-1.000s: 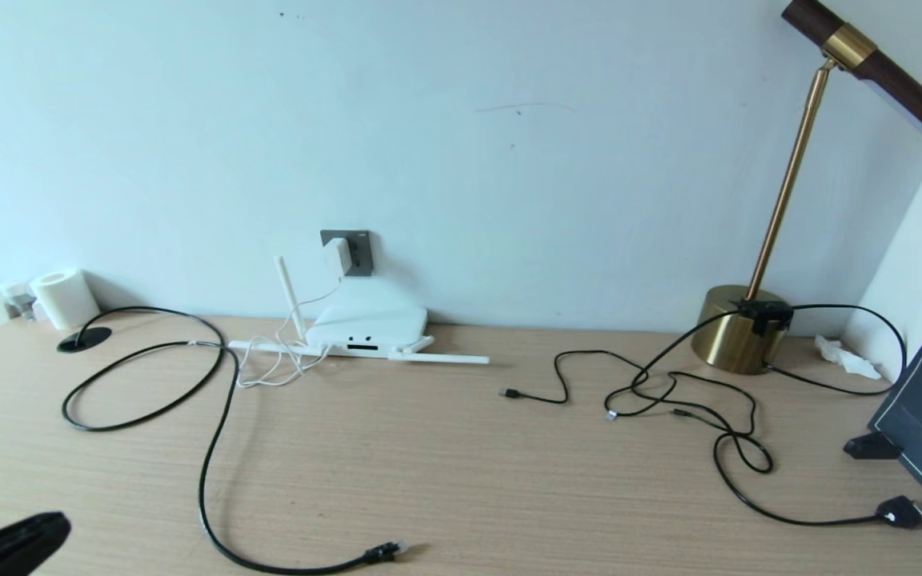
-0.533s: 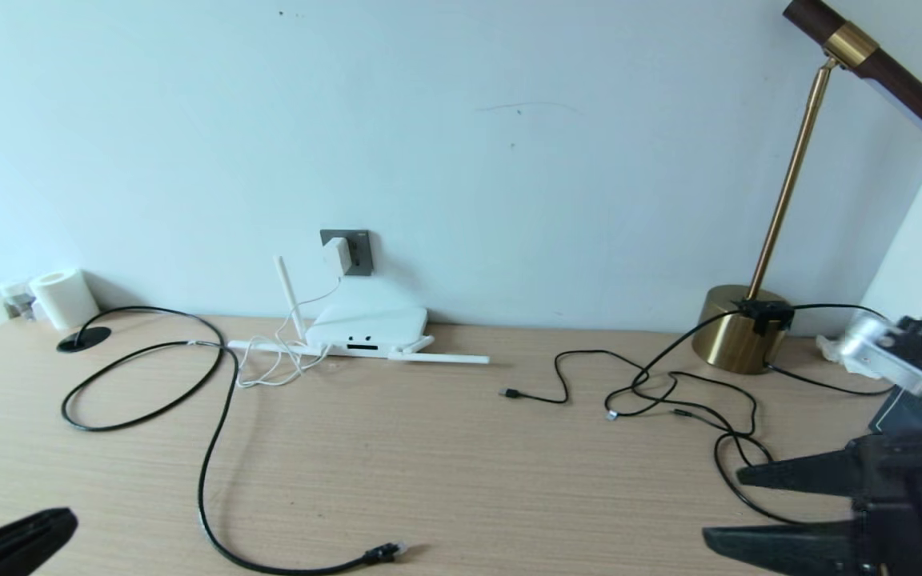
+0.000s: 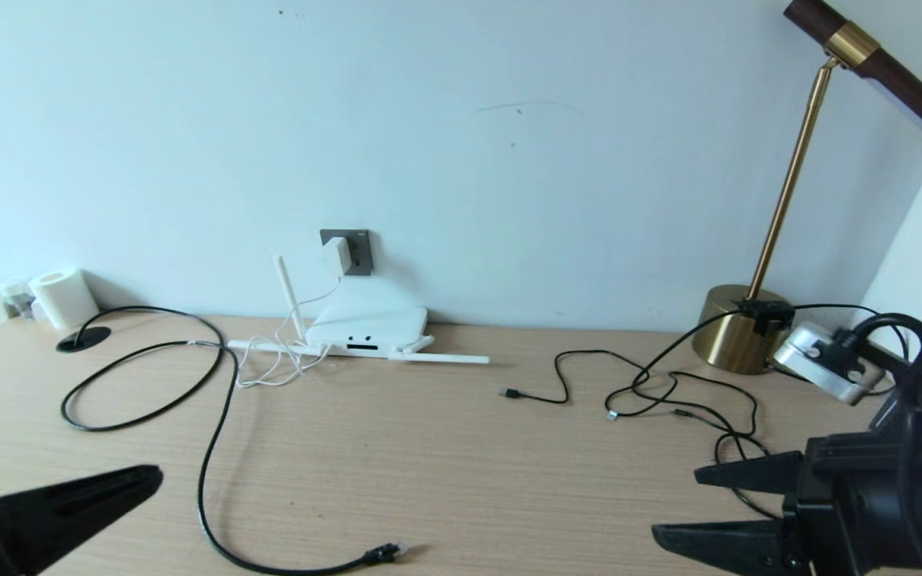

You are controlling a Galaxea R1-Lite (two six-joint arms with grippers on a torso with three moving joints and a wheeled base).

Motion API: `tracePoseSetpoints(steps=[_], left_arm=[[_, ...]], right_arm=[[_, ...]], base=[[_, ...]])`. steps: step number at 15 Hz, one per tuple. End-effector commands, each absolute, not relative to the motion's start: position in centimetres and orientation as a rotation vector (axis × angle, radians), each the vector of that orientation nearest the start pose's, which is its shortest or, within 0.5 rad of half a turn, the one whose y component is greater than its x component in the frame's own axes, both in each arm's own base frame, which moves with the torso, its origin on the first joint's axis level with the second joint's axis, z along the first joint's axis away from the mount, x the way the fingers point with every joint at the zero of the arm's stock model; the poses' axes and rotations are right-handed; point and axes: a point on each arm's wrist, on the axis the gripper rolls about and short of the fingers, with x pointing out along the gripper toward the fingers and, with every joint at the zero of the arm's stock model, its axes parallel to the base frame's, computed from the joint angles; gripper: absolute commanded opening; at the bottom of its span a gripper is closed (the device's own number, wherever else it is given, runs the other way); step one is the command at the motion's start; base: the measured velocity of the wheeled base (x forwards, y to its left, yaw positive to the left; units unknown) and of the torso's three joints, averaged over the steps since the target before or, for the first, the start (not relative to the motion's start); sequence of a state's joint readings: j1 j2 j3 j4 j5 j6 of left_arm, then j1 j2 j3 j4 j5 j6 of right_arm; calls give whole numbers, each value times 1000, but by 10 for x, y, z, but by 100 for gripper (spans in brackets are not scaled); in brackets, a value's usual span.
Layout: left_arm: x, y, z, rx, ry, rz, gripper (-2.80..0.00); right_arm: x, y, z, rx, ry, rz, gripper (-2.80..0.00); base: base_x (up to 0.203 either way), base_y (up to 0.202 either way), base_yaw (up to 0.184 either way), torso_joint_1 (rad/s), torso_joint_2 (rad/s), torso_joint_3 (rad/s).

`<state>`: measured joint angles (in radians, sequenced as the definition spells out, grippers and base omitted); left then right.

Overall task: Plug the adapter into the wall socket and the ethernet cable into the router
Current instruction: Pick up cable

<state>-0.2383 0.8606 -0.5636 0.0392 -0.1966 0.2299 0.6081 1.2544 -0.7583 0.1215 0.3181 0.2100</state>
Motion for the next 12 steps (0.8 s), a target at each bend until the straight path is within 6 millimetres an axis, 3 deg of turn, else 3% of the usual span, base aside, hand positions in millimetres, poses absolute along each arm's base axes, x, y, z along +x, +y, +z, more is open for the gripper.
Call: tracePoseSetpoints(steps=[1, 5, 8, 12], left_arm=[[131, -43, 211, 272, 420, -542, -280], [174, -61, 195, 533, 565, -677, -280], [181, -63, 189, 732, 554, -752, -280], [190, -64, 183, 854, 538, -802, -280]], right_arm=[[131, 99, 212, 100, 692, 800, 0], [124, 92, 198, 85, 720, 714, 0], [117, 87, 200, 91, 694, 716, 0], [106, 80, 199, 97, 669, 725, 0]], base=[[0, 0, 0, 0, 0, 0], [0, 0, 0, 0, 0, 0], [0, 0, 0, 0, 0, 0], [0, 0, 0, 0, 0, 0]])
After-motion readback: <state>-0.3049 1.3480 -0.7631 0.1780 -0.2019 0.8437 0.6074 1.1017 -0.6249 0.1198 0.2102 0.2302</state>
